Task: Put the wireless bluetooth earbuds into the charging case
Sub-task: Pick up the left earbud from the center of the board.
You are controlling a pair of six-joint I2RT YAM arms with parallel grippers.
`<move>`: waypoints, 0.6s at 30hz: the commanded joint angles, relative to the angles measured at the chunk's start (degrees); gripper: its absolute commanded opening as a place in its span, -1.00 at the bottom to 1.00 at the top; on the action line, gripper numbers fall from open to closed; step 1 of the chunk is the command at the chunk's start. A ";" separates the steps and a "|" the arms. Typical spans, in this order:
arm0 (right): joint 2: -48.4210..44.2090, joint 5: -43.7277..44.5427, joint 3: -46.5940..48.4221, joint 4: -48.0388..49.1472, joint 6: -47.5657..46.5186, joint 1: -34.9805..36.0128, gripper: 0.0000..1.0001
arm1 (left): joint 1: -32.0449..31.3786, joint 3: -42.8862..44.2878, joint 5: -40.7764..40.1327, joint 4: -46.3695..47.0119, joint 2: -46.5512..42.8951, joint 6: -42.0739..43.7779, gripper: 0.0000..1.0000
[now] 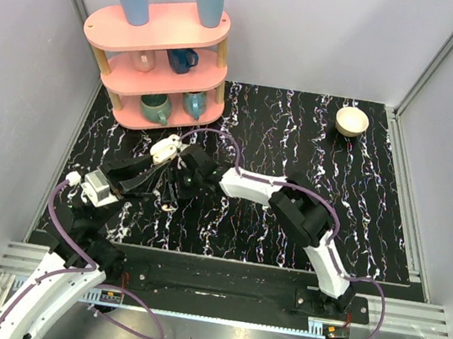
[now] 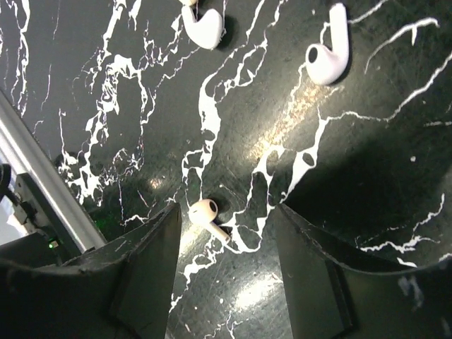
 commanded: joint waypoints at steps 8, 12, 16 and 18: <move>2.57 7.00 5.63 -4.77 -6.99 3.16 0.22 | 0.32 2.39 -2.36 -1.15 -2.31 1.07 -1.00; 3.10 7.18 6.07 -5.56 -7.61 4.66 0.22 | 0.32 2.48 -2.54 -1.15 -2.57 1.25 -1.00; 3.63 8.58 6.86 -7.06 -7.96 5.45 0.18 | 0.32 2.48 -2.45 -1.50 -2.40 1.33 -1.00; 3.45 9.37 6.60 -7.59 -8.40 5.71 0.16 | 0.32 2.57 -2.37 -1.68 -2.49 1.42 -1.00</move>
